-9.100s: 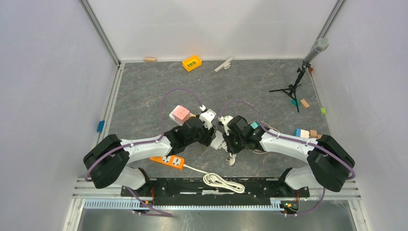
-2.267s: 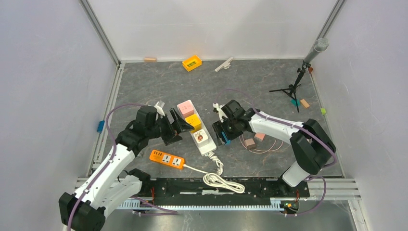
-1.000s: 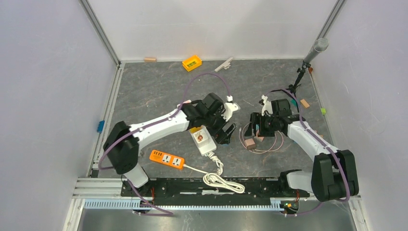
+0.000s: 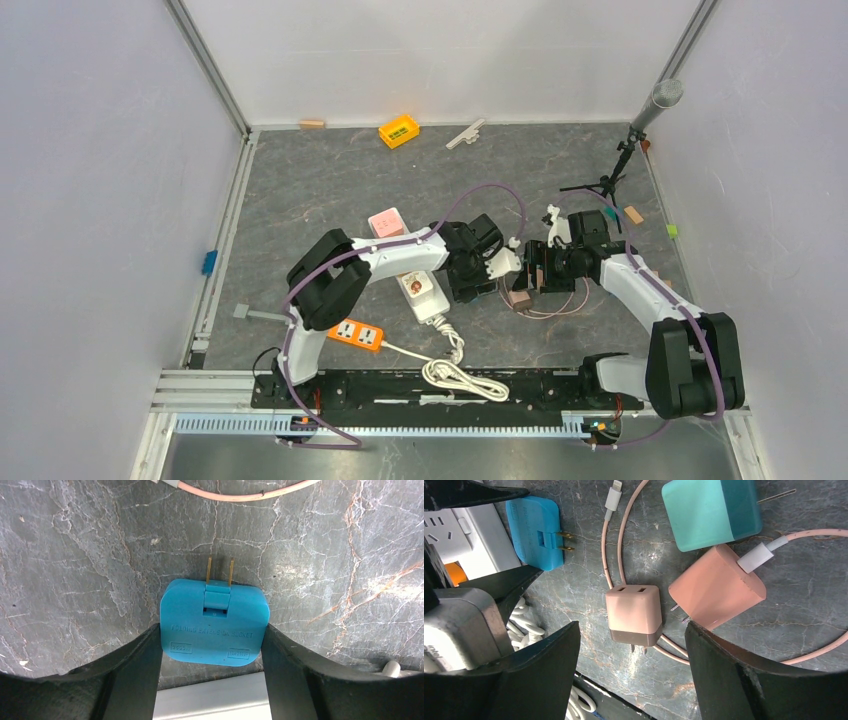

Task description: Insert the plug

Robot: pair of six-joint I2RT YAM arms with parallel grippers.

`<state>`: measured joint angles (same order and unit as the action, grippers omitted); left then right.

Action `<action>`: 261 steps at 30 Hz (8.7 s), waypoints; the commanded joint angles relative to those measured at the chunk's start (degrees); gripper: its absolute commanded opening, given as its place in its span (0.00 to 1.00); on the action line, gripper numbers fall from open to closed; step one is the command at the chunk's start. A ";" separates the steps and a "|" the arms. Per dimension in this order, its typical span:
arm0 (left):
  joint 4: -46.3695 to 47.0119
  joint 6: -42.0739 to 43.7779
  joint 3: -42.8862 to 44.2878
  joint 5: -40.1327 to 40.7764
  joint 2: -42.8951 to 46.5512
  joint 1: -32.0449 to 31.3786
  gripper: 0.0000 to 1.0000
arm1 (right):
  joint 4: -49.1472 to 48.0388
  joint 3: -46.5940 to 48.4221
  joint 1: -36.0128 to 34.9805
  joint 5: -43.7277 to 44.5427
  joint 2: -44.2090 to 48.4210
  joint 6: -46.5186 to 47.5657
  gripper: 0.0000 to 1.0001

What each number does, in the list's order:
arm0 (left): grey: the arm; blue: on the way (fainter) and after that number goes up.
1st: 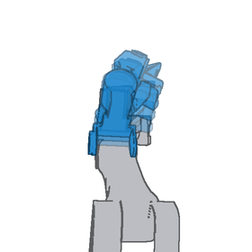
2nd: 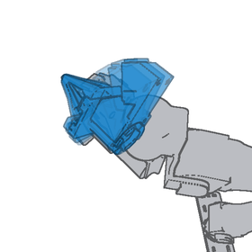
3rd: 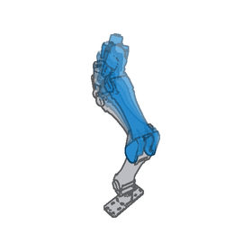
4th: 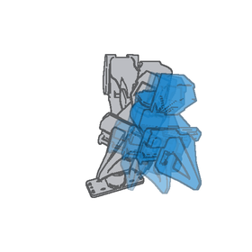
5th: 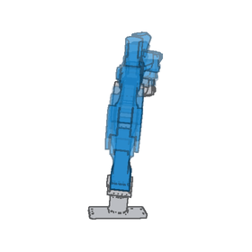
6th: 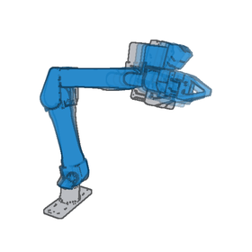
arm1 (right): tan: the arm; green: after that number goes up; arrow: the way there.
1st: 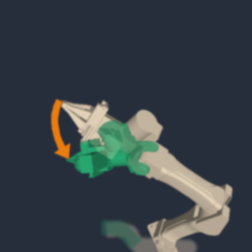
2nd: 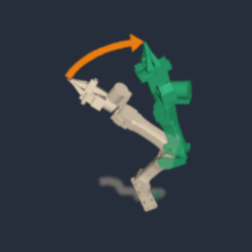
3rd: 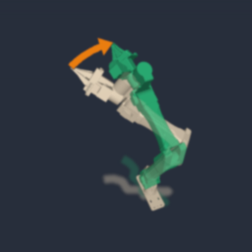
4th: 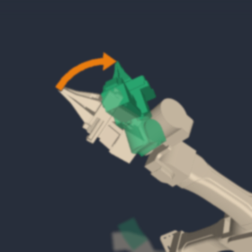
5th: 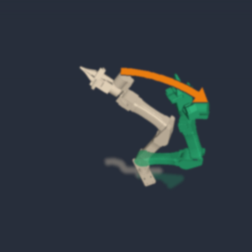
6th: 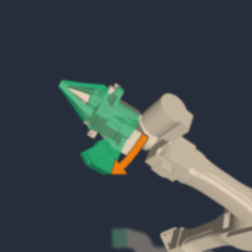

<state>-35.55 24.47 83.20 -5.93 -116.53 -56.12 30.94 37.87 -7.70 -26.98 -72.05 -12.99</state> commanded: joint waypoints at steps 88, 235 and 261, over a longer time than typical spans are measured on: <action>53.39 -95.72 -37.24 -33.79 46.57 27.04 0.94 | -37.66 7.72 -13.96 -18.35 11.11 -36.37 0.00; -14.07 -64.85 -14.66 -4.77 51.23 27.32 0.02 | -37.62 -3.96 -25.39 -6.71 -8.16 -26.64 0.98; -27.82 -57.19 -5.72 -1.10 39.39 28.95 0.02 | -47.15 0.37 -35.87 -6.69 -15.30 -31.61 0.98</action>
<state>-64.27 -36.34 73.25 -9.04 -75.94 -27.44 -20.99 35.38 -44.12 -35.66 -92.51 -49.50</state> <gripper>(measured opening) 0.286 0.979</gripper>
